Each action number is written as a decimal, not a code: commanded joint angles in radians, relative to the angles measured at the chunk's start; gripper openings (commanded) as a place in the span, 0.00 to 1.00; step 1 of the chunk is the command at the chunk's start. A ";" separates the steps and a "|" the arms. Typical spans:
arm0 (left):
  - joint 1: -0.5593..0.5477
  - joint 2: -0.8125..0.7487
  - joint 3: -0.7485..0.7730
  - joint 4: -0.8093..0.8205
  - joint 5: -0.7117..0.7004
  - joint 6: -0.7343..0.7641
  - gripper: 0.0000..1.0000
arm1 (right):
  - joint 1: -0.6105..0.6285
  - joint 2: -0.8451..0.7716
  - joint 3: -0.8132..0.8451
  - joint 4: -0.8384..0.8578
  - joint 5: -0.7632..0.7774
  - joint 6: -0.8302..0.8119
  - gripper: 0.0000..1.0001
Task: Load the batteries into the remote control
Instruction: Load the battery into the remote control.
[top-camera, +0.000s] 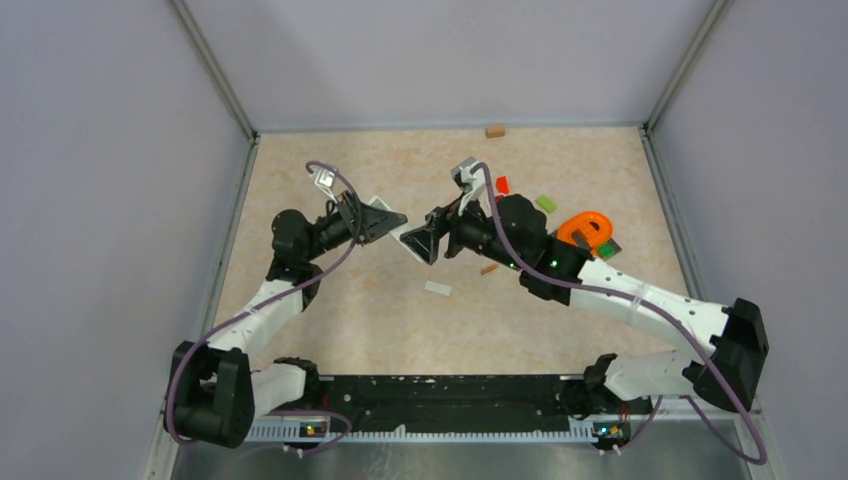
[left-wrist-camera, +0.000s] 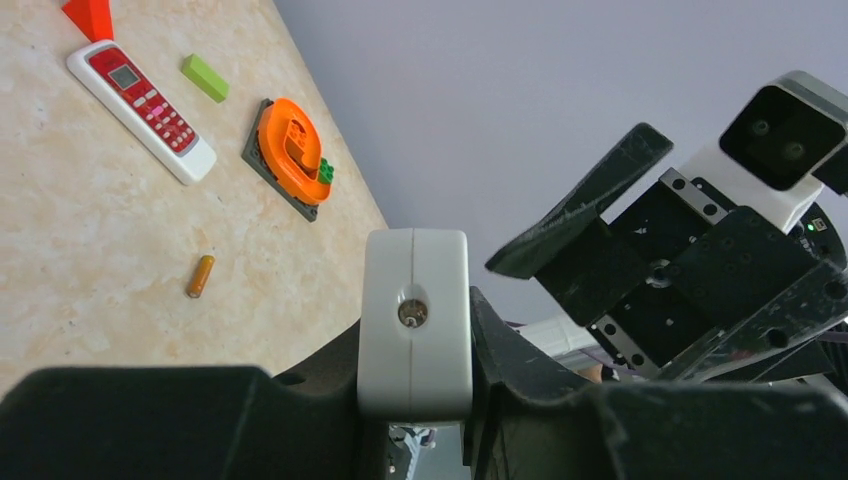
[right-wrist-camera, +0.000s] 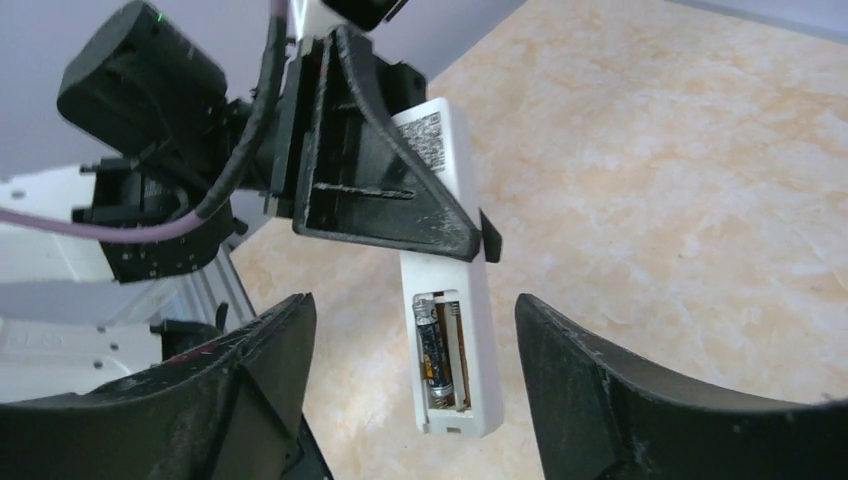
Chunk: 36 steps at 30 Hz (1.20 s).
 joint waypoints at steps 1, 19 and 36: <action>0.000 -0.035 0.001 0.069 -0.037 0.038 0.00 | 0.004 -0.075 0.045 -0.025 0.192 0.136 0.80; 0.000 -0.071 0.015 0.129 -0.109 0.038 0.00 | -0.080 0.006 -0.076 0.176 -0.087 0.695 0.92; -0.001 -0.059 0.018 0.158 -0.100 0.019 0.00 | -0.104 0.106 -0.046 0.202 -0.159 0.781 0.67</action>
